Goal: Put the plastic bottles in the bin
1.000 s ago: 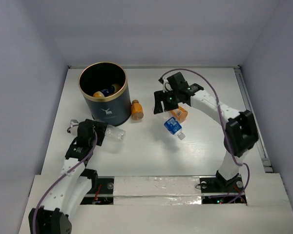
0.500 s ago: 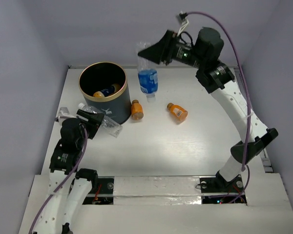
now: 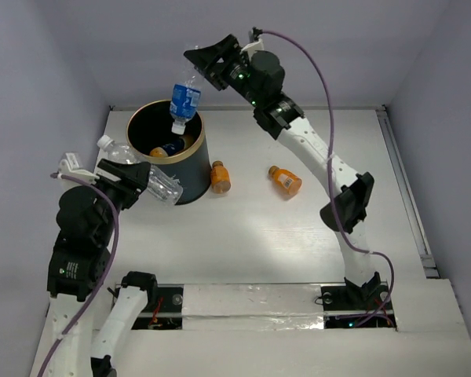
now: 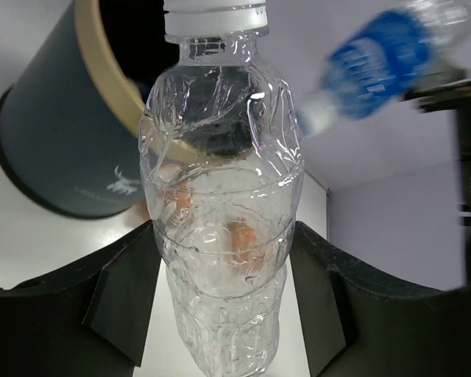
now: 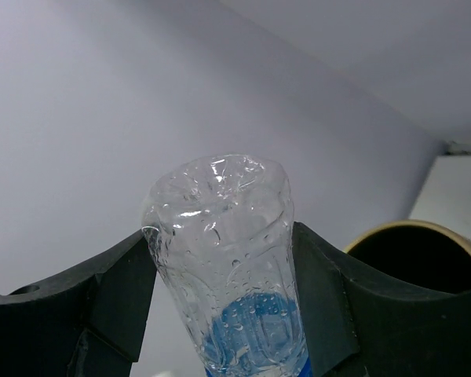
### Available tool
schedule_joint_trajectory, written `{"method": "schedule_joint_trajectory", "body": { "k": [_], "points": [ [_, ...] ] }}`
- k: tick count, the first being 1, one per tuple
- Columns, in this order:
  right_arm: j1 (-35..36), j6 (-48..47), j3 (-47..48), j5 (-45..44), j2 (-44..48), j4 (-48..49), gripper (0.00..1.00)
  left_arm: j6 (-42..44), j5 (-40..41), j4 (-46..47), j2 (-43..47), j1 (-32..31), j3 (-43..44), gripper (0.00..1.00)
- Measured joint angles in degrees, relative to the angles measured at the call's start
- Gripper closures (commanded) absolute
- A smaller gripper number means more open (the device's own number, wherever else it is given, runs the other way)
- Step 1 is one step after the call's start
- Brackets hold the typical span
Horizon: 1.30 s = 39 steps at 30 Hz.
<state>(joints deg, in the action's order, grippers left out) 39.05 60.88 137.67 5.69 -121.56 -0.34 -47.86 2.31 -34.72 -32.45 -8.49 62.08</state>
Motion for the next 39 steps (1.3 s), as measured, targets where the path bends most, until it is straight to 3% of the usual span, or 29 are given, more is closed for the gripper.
{"method": "schedule_joint_trajectory", "body": {
  "k": [9, 17, 20, 24, 25, 27, 28, 29, 32, 39],
  "points": [
    [2.80, -5.97, 2.19, -10.45, -5.11, -7.32, 0.45, 7.37, 5.42, 1.49, -5.53, -0.68, 13.25, 0.58],
    [4.22, -15.15, -1.79, -12.76, -4.57, -9.73, 0.12, 13.11, 11.67, 7.72, -15.12, -2.58, 18.71, 0.58],
    [4.55, -16.94, -2.34, -12.46, -4.57, -11.30, 0.04, 15.30, 13.25, 10.62, -19.26, -2.73, 19.12, 0.58],
    [4.55, -18.80, -2.34, -11.41, -3.96, -11.76, 0.02, 18.80, 15.21, 14.12, -24.46, -2.75, 19.82, 0.58],
    [4.55, -19.28, -2.34, -11.21, -3.52, -12.04, 0.04, 19.65, 15.63, 14.82, -25.92, -2.75, 19.87, 0.58],
    [4.55, -20.61, -2.84, -10.99, -1.88, -12.46, 0.18, 21.51, 16.37, 16.06, -28.48, -2.75, 20.04, 0.58],
    [4.55, -21.18, -3.96, -10.93, -0.59, -12.37, 0.31, 22.40, 16.76, 16.65, -29.55, -2.75, 20.04, 0.58],
    [4.52, -21.97, -5.90, -10.86, 1.51, -12.28, 0.51, 23.45, 17.18, 17.29, -30.60, -2.75, 20.04, 0.58],
    [4.35, -23.54, -16.37, -10.80, 10.64, -10.69, 0.75, 26.75, 17.40, 19.54, -33.07, -2.75, 20.04, 0.57],
    [2.84, -26.75, -41.00, -11.15, 31.34, -5.44, 0.75, 35.01, 18.32, 24.68, -37.20, -4.35, 19.12, 0.56]
  ]
}}
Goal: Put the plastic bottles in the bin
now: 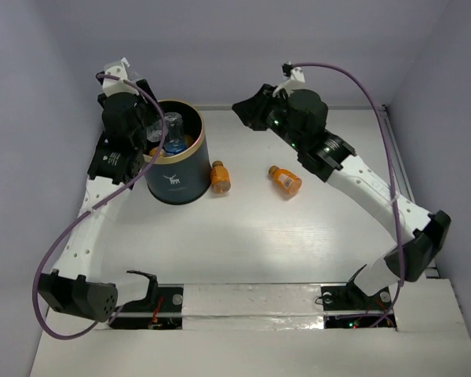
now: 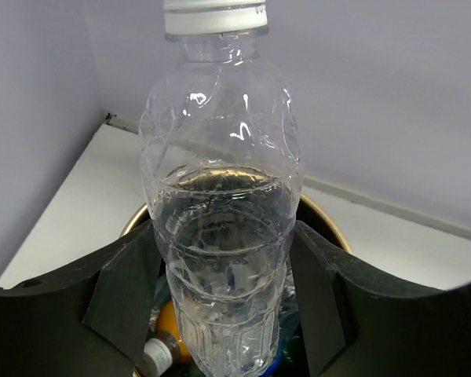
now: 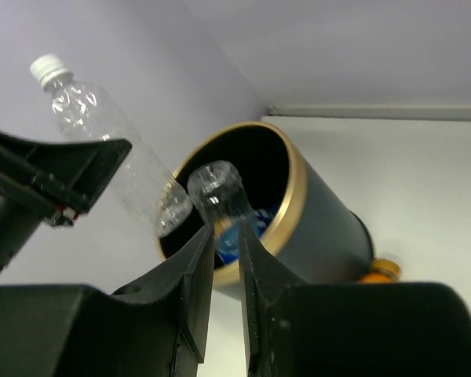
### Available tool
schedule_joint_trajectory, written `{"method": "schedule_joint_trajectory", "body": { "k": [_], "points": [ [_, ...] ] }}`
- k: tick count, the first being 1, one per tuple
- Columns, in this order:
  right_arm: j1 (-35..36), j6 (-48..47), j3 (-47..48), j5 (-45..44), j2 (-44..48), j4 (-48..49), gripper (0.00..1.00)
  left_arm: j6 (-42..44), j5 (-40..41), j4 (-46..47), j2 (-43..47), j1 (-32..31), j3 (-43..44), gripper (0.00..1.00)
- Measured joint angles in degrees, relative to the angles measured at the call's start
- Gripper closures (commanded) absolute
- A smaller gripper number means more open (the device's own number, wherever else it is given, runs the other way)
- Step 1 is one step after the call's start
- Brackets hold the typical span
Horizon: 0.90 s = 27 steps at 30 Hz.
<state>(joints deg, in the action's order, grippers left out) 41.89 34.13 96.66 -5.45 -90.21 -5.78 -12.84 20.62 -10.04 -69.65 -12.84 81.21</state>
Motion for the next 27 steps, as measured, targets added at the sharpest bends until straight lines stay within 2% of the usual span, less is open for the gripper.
{"method": "schedule_joint_trajectory", "body": {
  "k": [6, 9, 12, 13, 14, 15, 20, 23, 25, 27],
  "points": [
    [-0.70, -1.62, -12.44, -0.72, 8.28, 0.66, 0.74, 5.03, 2.16, 2.91, -1.90, -0.94, -4.09, 0.54],
    [-0.70, -1.57, -16.65, -0.79, 10.12, 0.39, 0.73, 6.71, 2.32, 3.96, -3.91, -1.11, -6.25, 0.46],
    [-0.70, -1.53, -18.91, -0.79, 10.97, -0.07, 0.70, 7.48, 2.51, 4.07, -6.49, -1.36, -8.13, 0.22],
    [-0.70, -1.53, -19.21, -0.79, 11.10, -0.28, 0.69, 7.52, 2.45, 3.98, -6.95, -1.36, -8.63, 0.10],
    [-0.70, -1.57, -19.30, -0.79, 11.26, -0.37, 0.65, 7.41, 2.36, 3.56, -7.32, -1.38, -9.14, 0.03],
    [-0.70, -1.60, -19.45, -0.83, 11.47, -0.39, 0.63, 7.39, 2.34, 3.02, -7.37, -1.40, -9.33, 0.01],
    [-1.16, -2.64, -19.63, -1.40, 13.29, -1.68, 0.44, 6.03, 1.36, -0.94, -6.58, -1.46, -5.92, 0.01],
    [-2.73, -2.91, -20.37, -0.63, 14.03, -1.95, 0.41, 3.98, -0.94, -3.61, -5.75, -1.75, -0.70, 0.07],
    [-4.87, -2.89, -21.73, 0.55, 14.27, -2.38, 0.41, 2.29, -2.34, -4.96, -4.17, -2.95, 1.88, 0.28],
    [-7.39, -3.13, -23.47, 1.57, 14.34, -3.34, 0.56, 1.14, -3.19, -5.90, -1.73, -6.23, 2.78, 0.53]
  ]
}}
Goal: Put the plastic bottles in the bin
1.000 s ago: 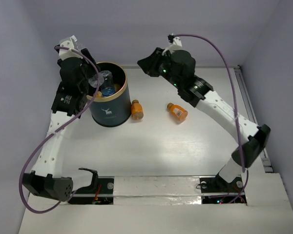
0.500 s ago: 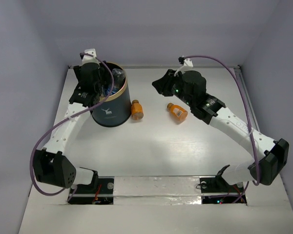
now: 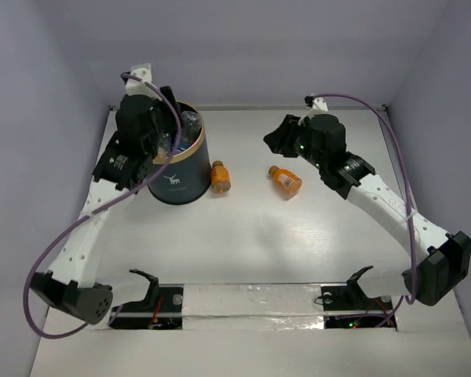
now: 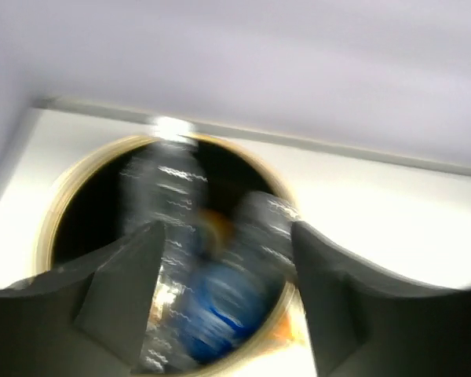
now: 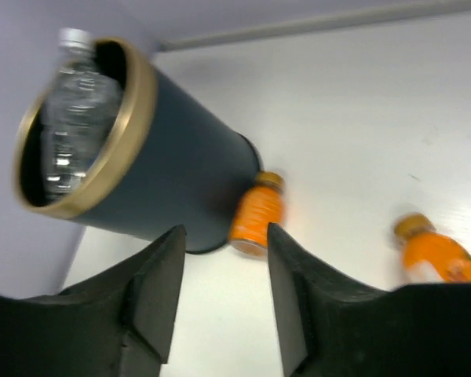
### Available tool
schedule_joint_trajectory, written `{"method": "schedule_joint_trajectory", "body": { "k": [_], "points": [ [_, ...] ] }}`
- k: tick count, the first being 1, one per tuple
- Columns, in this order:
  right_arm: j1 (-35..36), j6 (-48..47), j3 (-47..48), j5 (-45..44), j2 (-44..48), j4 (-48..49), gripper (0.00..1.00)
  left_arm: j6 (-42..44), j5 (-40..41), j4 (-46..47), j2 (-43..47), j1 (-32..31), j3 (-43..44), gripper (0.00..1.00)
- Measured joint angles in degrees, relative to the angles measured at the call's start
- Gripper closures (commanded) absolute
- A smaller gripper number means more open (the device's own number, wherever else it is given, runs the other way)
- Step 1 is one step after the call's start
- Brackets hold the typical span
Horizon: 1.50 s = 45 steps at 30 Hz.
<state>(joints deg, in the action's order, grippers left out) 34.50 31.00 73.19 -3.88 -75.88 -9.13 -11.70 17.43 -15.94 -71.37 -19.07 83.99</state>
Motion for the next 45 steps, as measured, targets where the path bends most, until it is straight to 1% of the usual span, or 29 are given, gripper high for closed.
{"method": "schedule_joint_trajectory", "body": {
  "k": [1, 2, 3, 4, 6, 7, 9, 10, 11, 12, 13, 14, 15, 16, 17, 18, 19, 21, 25, 30, 37, 40, 45],
  "points": [
    [-1.46, -0.17, -1.01, 0.57, 0.00, -0.66, 0.63, -0.81, -0.57, -0.63, 1.44, -2.27, -0.02, 0.70],
    [-2.86, -0.42, -1.95, 1.14, -0.02, -1.75, 0.78, -1.42, -1.33, -1.16, 2.93, -5.18, -0.31, 0.75],
    [-4.26, -1.16, -2.75, 1.46, -0.15, -3.04, 0.83, -2.05, -2.29, -0.98, 4.31, -7.74, -1.16, 0.79],
    [-5.42, -1.38, -3.23, 1.81, -0.31, -4.13, 0.86, -2.64, -3.08, -0.81, 5.97, -11.02, -2.71, 0.84],
    [-7.72, -2.27, -3.63, 2.69, -0.81, -6.34, 0.88, -3.76, -4.02, -0.74, 8.55, -16.63, -6.60, 0.89],
    [-8.92, -2.89, -3.63, 3.26, -1.20, -7.41, 0.88, -4.44, -4.17, -0.61, 9.33, -19.45, -9.05, 0.90],
    [-10.84, -4.09, -3.63, 4.24, -2.12, -9.09, 0.83, -5.73, -4.61, -0.63, 9.73, -23.78, -13.42, 0.91],
    [-11.76, -4.72, -3.58, 4.85, -2.78, -10.01, 0.80, -6.45, -4.90, -0.63, 9.18, -25.35, -15.54, 0.89],
    [-12.41, -5.40, -3.45, 5.38, -3.48, -10.86, 0.70, -6.97, -5.09, -0.68, 8.35, -26.51, -17.40, 0.87],
    [-13.07, -5.99, -3.06, 5.92, -4.61, -12.11, 0.63, -7.41, -5.25, -0.57, 7.34, -27.15, -19.08, 0.82],
    [-13.60, -6.78, -2.49, 6.34, -5.86, -13.05, 0.56, -7.78, -5.40, -0.66, 6.08, -27.65, -20.68, 0.67],
    [-13.99, -7.52, -1.97, 6.69, -7.06, -13.90, 0.40, -7.93, -5.57, -0.59, 4.85, -27.93, -21.75, 0.57],
    [-14.38, -8.22, -1.09, 7.26, -8.61, -15.23, 0.32, -8.20, -5.73, -0.55, 3.45, -28.11, -22.49, 0.47],
    [-14.64, -8.94, -0.52, 7.61, -9.84, -15.98, 0.25, -8.26, -5.88, -0.61, 2.03, -28.13, -22.71, 0.33],
    [-14.84, -9.79, 0.00, 8.11, -10.99, -16.85, 0.16, -8.31, -5.86, -0.24, 0.48, -28.17, -22.71, 0.28],
    [-14.95, -10.47, 0.74, 8.63, -12.22, -18.05, 0.10, -8.81, -5.66, 0.31, -0.94, -28.17, -22.67, 0.20],
    [-14.99, -11.34, 1.46, 9.09, -13.35, -18.97, 0.10, -8.98, -5.60, 0.37, -2.21, -28.17, -22.58, 0.17],
    [-15.02, -13.07, 3.08, 10.19, -15.80, -21.14, 0.05, -10.21, -3.50, -0.26, -5.62, -28.17, -21.73, 0.12],
    [-14.99, -16.55, 6.14, 12.57, -20.26, -24.50, 0.04, -14.14, 0.98, -1.18, -11.08, -28.17, -20.81, 0.01],
    [-14.99, -19.71, 8.50, 14.21, -25.90, -27.41, 0.03, -17.66, 5.70, -2.67, -11.80, -27.87, -20.81, 0.01],
    [-14.99, -21.81, 10.93, 14.16, -33.31, -30.21, 0.03, -19.21, 6.12, -2.69, -12.48, -24.11, -20.81, 0.01],
    [-14.99, -21.94, 11.87, 14.43, -35.30, -30.73, 0.05, -19.30, 5.86, -2.56, -14.38, -22.84, -20.68, 0.01],
    [-14.99, -21.99, 11.82, 15.34, -36.68, -30.86, 0.15, -19.30, 4.59, -2.51, -19.65, -22.14, -19.23, 0.01]
  ]
}}
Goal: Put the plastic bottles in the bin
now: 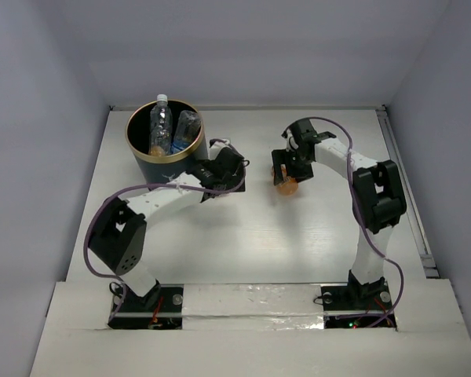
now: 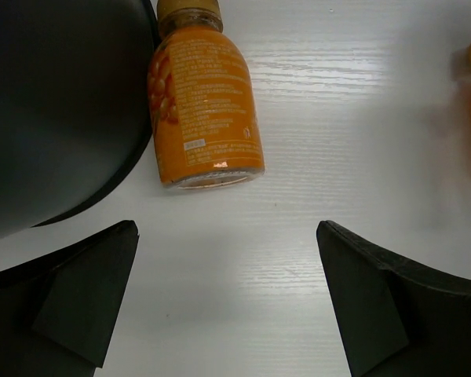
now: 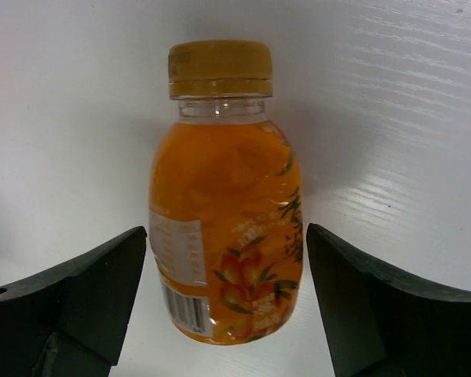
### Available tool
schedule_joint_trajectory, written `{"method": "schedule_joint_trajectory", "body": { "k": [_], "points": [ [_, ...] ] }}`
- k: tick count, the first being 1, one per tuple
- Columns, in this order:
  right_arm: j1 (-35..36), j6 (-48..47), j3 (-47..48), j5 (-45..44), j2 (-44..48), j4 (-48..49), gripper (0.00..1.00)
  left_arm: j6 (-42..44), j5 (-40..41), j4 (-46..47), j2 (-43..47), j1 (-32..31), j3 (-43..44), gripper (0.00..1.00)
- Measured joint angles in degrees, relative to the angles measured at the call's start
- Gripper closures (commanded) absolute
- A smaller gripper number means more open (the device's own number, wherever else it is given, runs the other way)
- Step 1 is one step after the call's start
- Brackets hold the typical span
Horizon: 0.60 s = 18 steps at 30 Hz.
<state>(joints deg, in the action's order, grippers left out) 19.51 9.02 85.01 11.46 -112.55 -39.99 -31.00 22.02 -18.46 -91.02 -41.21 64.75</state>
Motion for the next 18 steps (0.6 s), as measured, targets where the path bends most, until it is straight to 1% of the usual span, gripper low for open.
{"method": "schedule_joint_trajectory", "body": {
  "k": [1, 2, 3, 4, 6, 8, 11, 18],
  "points": [
    [0.00, -0.02, -0.07, 0.22, -0.04, 0.09, 0.18, 0.00, -0.11, -0.09, -1.03, 0.15, 0.57, 0.01],
    [0.00, 0.04, -0.22, 0.44, -0.04, 0.17, 0.25, -0.02, -0.11, -0.17, -2.08, 0.35, 1.33, 0.01],
    [0.00, 0.15, -0.39, 0.66, -0.04, 0.24, 0.28, -0.02, -0.09, -0.26, -2.97, 0.50, 2.05, 0.01],
    [0.00, 0.48, -0.66, 0.98, -0.04, 0.42, 0.37, -0.02, 0.13, -0.31, -3.87, 0.68, 2.95, 0.01],
    [0.00, 0.81, -0.94, 1.25, 0.02, 0.76, 0.42, 0.02, 0.74, -0.50, -5.31, 0.87, 4.68, 0.01],
    [-0.02, 1.33, -1.95, 1.79, 0.48, 1.90, 0.44, 0.07, 1.53, -0.66, -6.88, 0.98, 6.67, 0.01],
    [-0.02, 1.88, -3.98, 2.25, 1.81, 3.30, 0.44, 0.24, 3.04, -0.46, -9.14, 1.05, 8.72, 0.01],
    [-0.02, 3.69, -9.05, 2.62, 7.37, 4.66, 0.44, 1.07, 6.80, -0.39, -13.75, 1.14, 9.07, 0.01]
  ]
}}
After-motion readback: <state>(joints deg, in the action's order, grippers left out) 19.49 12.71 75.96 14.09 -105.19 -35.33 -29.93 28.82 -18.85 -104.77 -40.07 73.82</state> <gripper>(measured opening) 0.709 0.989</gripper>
